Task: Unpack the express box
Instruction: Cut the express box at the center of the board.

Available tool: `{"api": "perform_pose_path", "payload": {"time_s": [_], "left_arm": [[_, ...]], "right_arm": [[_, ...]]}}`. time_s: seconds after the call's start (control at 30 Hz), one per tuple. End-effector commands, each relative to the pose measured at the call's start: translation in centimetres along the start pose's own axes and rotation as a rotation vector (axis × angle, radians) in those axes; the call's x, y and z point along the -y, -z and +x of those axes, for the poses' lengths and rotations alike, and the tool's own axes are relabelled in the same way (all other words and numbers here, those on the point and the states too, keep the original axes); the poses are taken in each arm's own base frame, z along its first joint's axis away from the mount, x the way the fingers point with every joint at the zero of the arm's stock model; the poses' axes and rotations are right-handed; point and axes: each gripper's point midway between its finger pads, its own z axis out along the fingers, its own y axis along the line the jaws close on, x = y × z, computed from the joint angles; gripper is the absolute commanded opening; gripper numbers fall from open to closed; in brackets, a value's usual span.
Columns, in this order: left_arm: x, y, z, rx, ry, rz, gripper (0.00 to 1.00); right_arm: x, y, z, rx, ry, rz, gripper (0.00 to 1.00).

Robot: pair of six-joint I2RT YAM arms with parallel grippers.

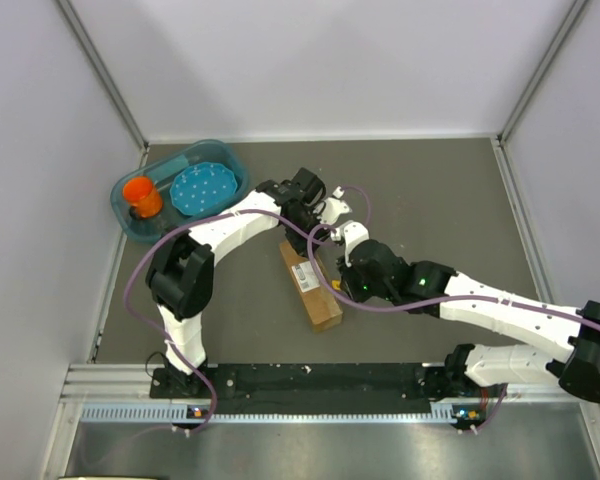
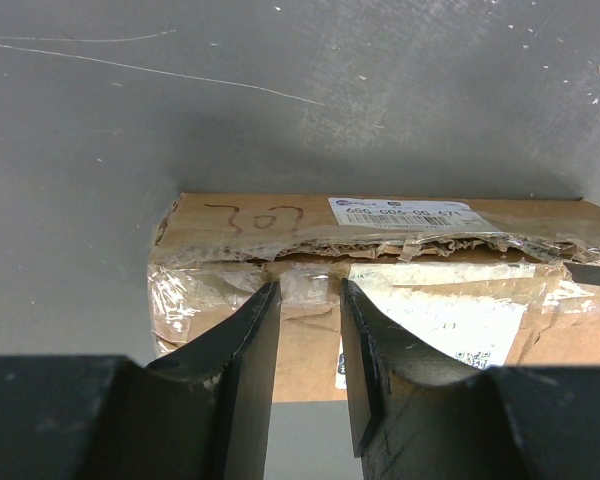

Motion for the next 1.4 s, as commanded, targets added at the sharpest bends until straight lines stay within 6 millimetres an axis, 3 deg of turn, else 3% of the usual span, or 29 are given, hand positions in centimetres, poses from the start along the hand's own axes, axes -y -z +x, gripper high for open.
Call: {"api": "perform_pose_path", "payload": {"time_s": [0.0,0.6,0.93,1.37], "left_arm": [[0.2,-2.3,5.6,-0.198,0.050,0.011,0.37],[0.1,-2.2,5.3,-0.194,0.055,0.002,0.37],[-0.7,-2.4,5.6,-0.214,0.067,-0.041,0.36],[-0.9,-2.5,5.8,-0.217,0.081,-0.061,0.36]], "right_arm": [[0.7,-0.1,-0.8,0.039,-0.005,0.026,0.00],[-0.5,-0.9,2.5,-0.099,-0.008,-0.045,0.00],[-0.9,0.9,2.5,-0.137,-0.029,-0.073,0.00],[-1.4,2.2,4.4,-0.297,-0.013,-0.089,0.00]]}}
